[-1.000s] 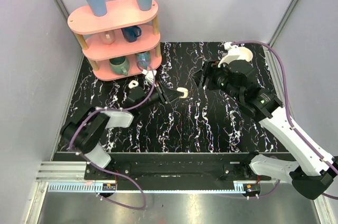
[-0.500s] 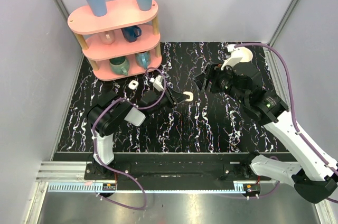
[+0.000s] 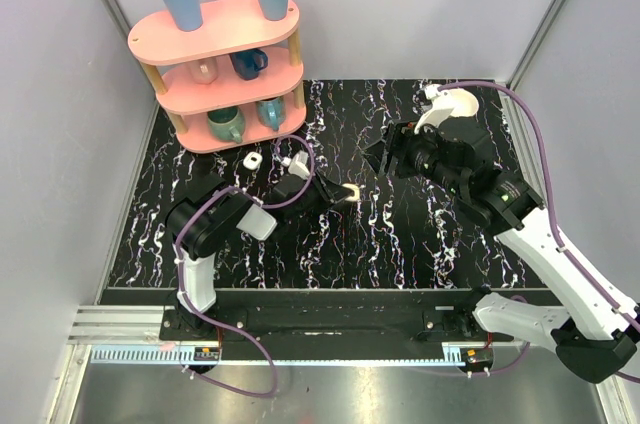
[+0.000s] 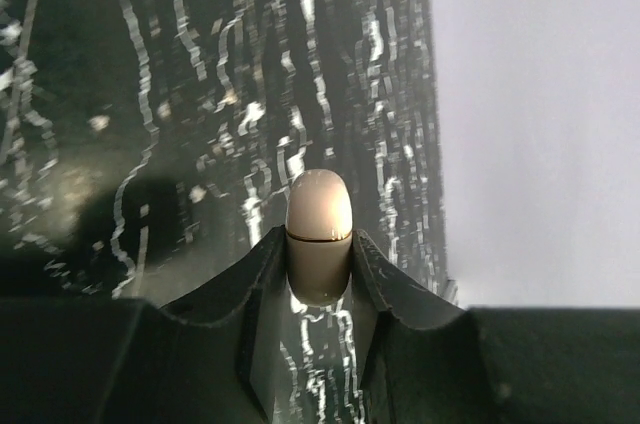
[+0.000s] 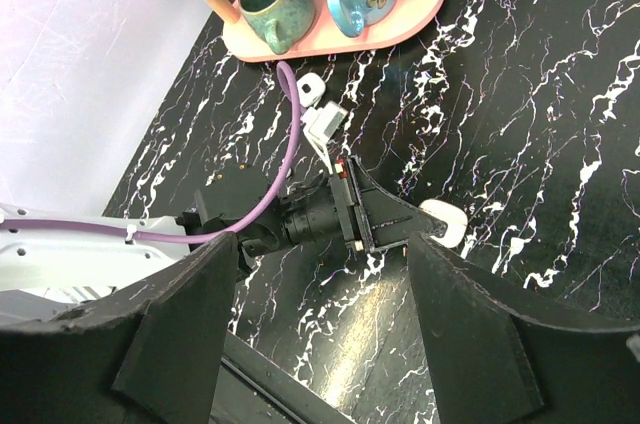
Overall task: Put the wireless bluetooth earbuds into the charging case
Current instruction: Place the charging case with the earbuds at the center of the board.
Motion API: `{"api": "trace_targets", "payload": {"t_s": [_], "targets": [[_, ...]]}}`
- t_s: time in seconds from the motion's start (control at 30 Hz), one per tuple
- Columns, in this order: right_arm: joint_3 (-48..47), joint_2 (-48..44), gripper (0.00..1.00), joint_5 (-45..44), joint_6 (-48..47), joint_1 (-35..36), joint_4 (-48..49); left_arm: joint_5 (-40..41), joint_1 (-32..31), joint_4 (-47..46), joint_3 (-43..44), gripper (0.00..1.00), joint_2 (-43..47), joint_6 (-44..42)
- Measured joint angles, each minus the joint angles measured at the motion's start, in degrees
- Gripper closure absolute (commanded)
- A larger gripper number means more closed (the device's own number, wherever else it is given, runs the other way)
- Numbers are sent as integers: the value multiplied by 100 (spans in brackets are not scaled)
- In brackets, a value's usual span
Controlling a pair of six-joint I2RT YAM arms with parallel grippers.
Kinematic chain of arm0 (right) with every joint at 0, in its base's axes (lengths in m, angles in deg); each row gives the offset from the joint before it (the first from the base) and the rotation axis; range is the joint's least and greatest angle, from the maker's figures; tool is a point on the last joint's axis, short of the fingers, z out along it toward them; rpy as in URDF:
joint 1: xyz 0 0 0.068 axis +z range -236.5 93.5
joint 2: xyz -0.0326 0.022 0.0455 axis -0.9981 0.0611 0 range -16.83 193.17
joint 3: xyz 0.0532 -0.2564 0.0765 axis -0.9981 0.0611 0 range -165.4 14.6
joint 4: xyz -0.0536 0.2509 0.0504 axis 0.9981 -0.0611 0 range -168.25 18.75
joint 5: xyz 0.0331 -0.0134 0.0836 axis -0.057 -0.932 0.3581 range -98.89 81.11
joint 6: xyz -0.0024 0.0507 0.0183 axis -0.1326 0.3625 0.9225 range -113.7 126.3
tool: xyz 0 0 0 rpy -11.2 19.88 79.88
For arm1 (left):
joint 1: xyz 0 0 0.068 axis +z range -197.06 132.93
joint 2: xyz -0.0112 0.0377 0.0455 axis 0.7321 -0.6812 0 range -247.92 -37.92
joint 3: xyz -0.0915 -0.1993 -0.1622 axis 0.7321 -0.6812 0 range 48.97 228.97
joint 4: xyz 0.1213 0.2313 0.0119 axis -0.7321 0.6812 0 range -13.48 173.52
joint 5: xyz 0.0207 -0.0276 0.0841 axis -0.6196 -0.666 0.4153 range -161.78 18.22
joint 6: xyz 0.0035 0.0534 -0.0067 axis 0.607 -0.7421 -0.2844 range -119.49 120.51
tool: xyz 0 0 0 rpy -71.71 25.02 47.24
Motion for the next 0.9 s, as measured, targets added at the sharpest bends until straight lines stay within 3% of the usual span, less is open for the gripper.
{"api": "trace_targets", "payload": {"t_s": [0.2,0.27,0.43,0.57,0.7,0.9], "targets": [[0,13,23,31,0,0,0,164,-33,879,15,84,2,-181],[0,22,24,52,0,0,0,181,-33,973,15,72,2,-181],[17,50,24,101,2,-2,0,216,-39,997,13,63,15,-195],[57,55,23,101,2,-2,7,330,-44,1220,-68,40,210,-337],[120,61,23,103,2,-2,4,514,-44,1574,-181,26,658,-553],[160,90,23,85,-20,-2,4,804,-44,2052,-286,24,1362,-925]]}}
